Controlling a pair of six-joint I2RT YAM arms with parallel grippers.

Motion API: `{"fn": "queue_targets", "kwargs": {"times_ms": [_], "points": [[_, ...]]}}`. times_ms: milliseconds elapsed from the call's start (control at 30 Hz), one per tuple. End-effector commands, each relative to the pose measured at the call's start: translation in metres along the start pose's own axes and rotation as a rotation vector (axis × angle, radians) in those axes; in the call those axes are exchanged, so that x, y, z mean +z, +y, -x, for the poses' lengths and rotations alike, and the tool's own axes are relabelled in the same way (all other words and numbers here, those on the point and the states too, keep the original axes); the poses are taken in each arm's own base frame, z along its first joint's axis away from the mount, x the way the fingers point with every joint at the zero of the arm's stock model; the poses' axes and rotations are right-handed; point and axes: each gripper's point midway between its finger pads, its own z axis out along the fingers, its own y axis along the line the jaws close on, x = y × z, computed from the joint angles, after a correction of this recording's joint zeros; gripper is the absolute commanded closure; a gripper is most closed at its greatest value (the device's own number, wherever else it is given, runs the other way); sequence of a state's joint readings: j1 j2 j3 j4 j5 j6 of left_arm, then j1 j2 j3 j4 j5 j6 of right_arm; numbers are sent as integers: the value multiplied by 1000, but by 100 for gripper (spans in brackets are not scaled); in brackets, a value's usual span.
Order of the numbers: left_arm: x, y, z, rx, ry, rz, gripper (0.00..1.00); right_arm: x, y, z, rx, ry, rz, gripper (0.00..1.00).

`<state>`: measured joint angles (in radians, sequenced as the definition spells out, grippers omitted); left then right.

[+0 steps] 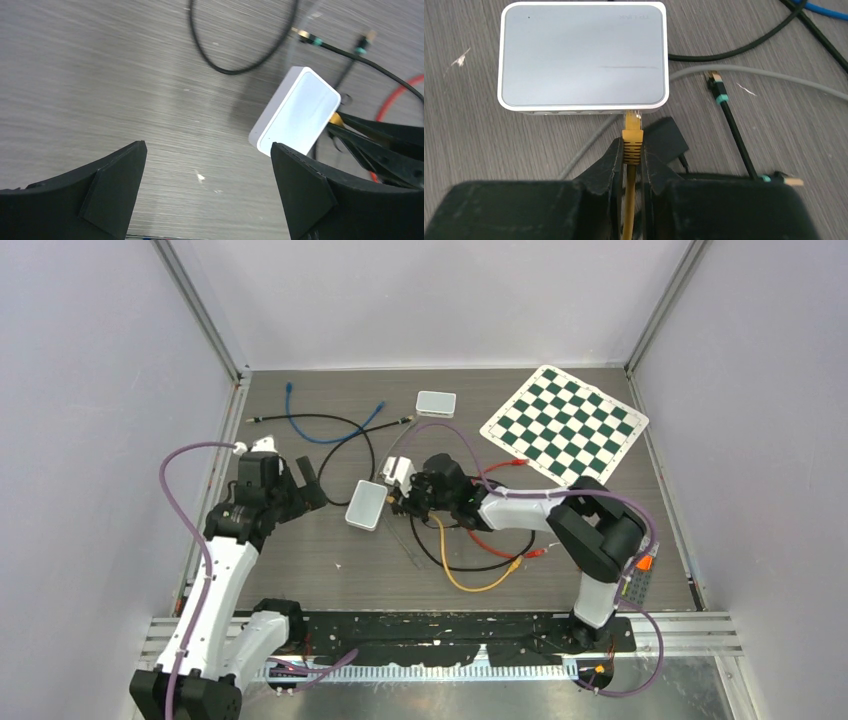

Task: Insert the plug into the switch port
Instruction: Place the switch port at the center of the board.

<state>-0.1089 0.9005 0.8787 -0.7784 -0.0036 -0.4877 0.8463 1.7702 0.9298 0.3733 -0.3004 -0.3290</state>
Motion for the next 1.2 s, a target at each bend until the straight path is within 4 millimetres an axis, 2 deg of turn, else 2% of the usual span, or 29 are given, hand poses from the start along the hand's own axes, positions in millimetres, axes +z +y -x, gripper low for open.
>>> {"fn": "queue_targets", "kwargs": {"times_ms": [0,133,233,400,533,667,700,833,1033,1067,1100,1167], "points": [[-2,52,4,-53,-113,260,0,29,12,19,38,29,-8,95],[7,63,-8,-130,-114,306,2,49,39,14,43,76,36,95],[9,75,-16,-186,-107,367,3,57,45,11,41,106,24,95],[17,75,-28,-227,-38,341,1,66,56,7,21,106,39,94],[23,75,-35,-266,11,336,0,71,59,7,-1,106,43,85],[26,65,-37,-255,47,280,1,72,58,21,22,83,45,68],[26,62,-35,-243,55,266,0,69,58,29,25,68,41,63],[20,52,-29,-175,79,214,0,51,48,51,71,39,5,52],[9,25,-31,-63,122,35,0,16,25,78,270,-8,-126,47],[8,19,-32,-61,113,-4,0,10,15,72,333,22,-201,47],[8,13,-34,-58,101,-48,1,3,8,78,361,15,-237,48],[8,2,-38,-43,67,-138,2,-13,-10,69,461,45,-344,48]]}}
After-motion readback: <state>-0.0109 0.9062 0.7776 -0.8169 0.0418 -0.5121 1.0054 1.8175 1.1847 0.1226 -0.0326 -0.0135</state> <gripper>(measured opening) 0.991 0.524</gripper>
